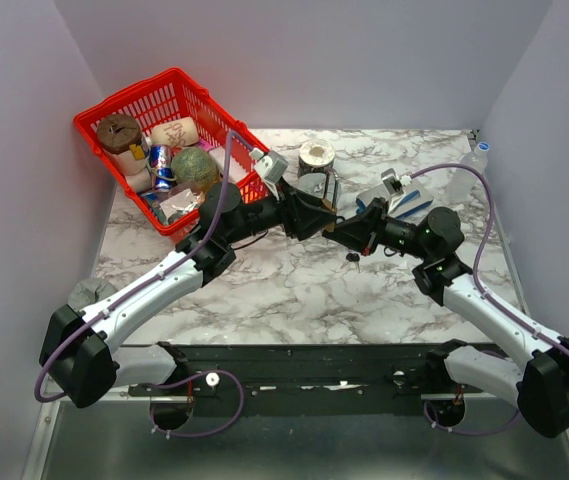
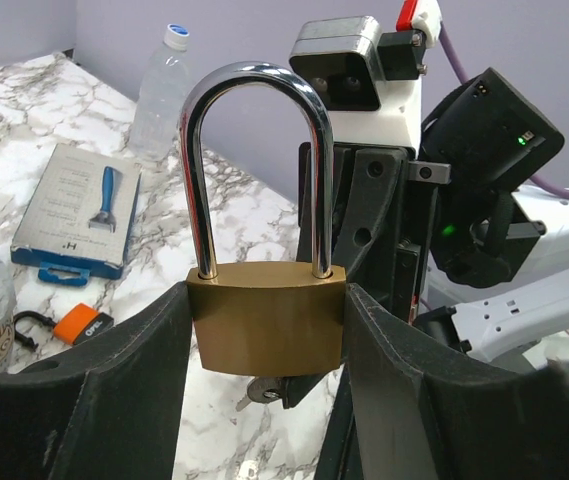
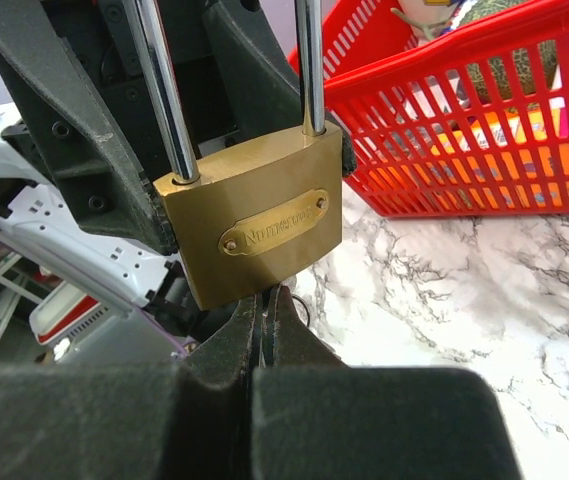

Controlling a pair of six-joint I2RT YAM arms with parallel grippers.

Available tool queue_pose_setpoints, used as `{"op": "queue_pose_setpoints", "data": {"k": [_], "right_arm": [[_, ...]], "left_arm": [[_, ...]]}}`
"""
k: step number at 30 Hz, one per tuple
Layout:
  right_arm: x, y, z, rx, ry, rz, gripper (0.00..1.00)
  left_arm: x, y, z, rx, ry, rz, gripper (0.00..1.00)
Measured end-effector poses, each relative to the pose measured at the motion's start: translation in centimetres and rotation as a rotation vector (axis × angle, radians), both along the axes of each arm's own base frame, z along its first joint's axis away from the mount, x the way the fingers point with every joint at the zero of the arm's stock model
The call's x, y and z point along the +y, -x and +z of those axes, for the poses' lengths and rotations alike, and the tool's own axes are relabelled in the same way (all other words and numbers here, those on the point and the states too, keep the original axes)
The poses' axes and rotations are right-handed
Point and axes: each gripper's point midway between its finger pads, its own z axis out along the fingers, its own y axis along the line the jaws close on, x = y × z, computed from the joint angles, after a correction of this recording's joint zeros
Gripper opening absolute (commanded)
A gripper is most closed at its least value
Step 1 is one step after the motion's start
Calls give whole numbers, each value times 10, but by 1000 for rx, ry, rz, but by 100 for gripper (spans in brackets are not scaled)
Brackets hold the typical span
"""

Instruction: Unlock with the key

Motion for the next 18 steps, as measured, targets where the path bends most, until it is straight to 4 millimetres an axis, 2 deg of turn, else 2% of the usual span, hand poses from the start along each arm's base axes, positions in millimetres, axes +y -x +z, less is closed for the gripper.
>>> {"op": "queue_pose_setpoints", "data": {"k": [9, 17, 18], "right_arm": [[-1, 2, 2, -20, 2, 10, 1], [1, -8, -6, -20, 45, -165, 4], [2, -10, -9, -21, 56, -190, 7]], "left_arm": [[1, 2, 2, -10, 7, -4, 0], [7, -11, -9, 53, -23, 114, 0], [8, -13, -12, 67, -29, 131, 0]]}}
